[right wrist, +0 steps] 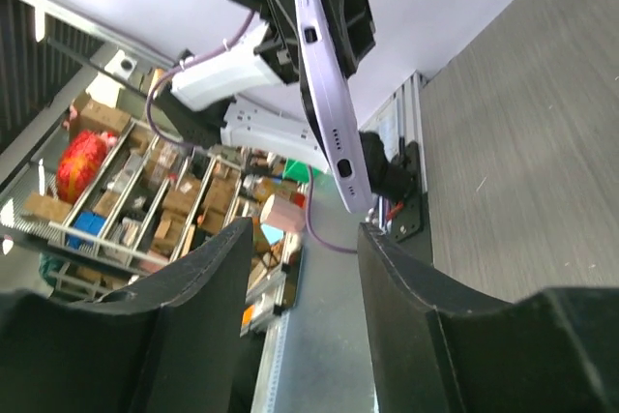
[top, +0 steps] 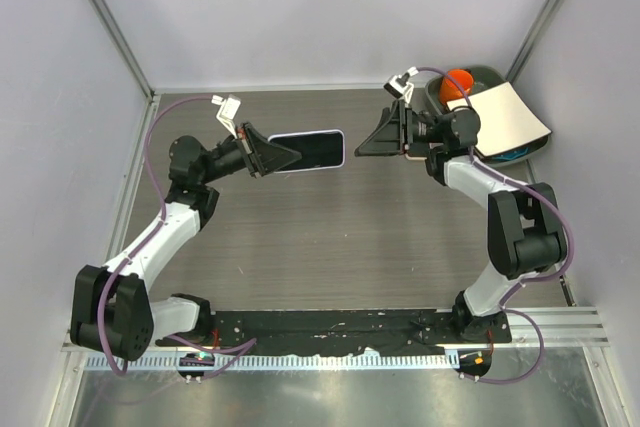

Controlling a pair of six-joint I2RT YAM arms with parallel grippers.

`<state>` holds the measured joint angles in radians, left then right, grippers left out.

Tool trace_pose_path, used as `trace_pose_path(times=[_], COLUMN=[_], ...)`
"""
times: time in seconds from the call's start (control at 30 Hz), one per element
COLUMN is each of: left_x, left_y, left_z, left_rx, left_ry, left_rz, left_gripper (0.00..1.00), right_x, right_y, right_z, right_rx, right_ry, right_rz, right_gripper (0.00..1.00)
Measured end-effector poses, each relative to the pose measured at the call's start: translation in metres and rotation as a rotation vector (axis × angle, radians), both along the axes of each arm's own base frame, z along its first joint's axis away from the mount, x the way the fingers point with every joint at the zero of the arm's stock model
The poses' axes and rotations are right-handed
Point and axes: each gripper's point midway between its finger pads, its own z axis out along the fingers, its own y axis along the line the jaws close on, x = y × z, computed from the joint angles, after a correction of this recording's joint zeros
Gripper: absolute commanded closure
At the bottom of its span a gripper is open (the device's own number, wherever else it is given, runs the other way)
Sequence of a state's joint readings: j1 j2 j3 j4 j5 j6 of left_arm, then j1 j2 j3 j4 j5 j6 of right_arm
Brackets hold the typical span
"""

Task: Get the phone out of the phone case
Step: Remove the phone case from the phone.

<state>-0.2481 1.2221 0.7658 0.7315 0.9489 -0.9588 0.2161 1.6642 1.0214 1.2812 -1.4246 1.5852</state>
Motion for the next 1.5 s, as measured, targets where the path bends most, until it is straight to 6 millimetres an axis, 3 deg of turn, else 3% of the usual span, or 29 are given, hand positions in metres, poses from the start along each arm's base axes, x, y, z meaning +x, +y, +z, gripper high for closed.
trace_pose_path(times=[0.13,0.23,0.33,0.47,0.57,0.7,0.8,0.9,1.0,1.13,1.3,1.5], left_x=[0.001,0.001,0.000,0.001,0.001,0.000,-0.001,-0.003,-0.004,-0.005,-0.006,-0.010], left_y=[0.000,0.001,0.001,0.002,0.002,0.003,0.002,0.002,0.002,0.001,0.001,0.001], left_z=[0.001,0.004,0.008,0.009,0.010,0.011,0.011,0.012,0.015,0.015,0.016,0.020], left_rx=[-0.002,-0.010,-0.021,-0.025,-0.025,-0.026,-0.025,-0.024,-0.026,-0.027,-0.030,-0.034], left_ry=[0.003,-0.005,-0.009,-0.014,-0.014,-0.015,-0.016,-0.019,-0.020,-0.017,-0.023,-0.049], left_rz=[0.004,0.005,0.005,0.008,0.008,0.006,0.000,-0.009,-0.016,-0.021,-0.028,-0.043], left_gripper=[1.00,1.00,1.00,1.00,1.00,1.00,1.00,1.00,1.00,1.00,1.00,1.00], right_x=[0.011,0.016,0.020,0.011,0.027,0.040,0.026,-0.005,-0.027,-0.034,-0.038,-0.026], right_y=[-0.005,-0.008,-0.007,-0.007,-0.005,-0.003,0.007,0.017,0.023,0.024,0.027,0.038], right_z=[0.016,0.031,0.052,0.073,0.051,-0.011,-0.056,-0.078,-0.078,-0.069,-0.058,-0.047], right_rx=[0.055,0.077,0.038,-0.010,-0.108,-0.286,-0.393,-0.428,-0.401,-0.338,-0.271,-0.207], right_ry=[0.009,-0.044,-0.220,-0.443,-0.497,-0.492,-0.507,-0.523,-0.553,-0.580,-0.582,-0.565], right_rz=[-0.092,-0.229,-0.393,-0.423,-0.403,-0.293,-0.149,-0.002,0.088,0.123,0.139,0.103], right_gripper=[0.45,0.38,0.38,0.39,0.42,0.43,0.44,0.45,0.49,0.52,0.55,0.58])
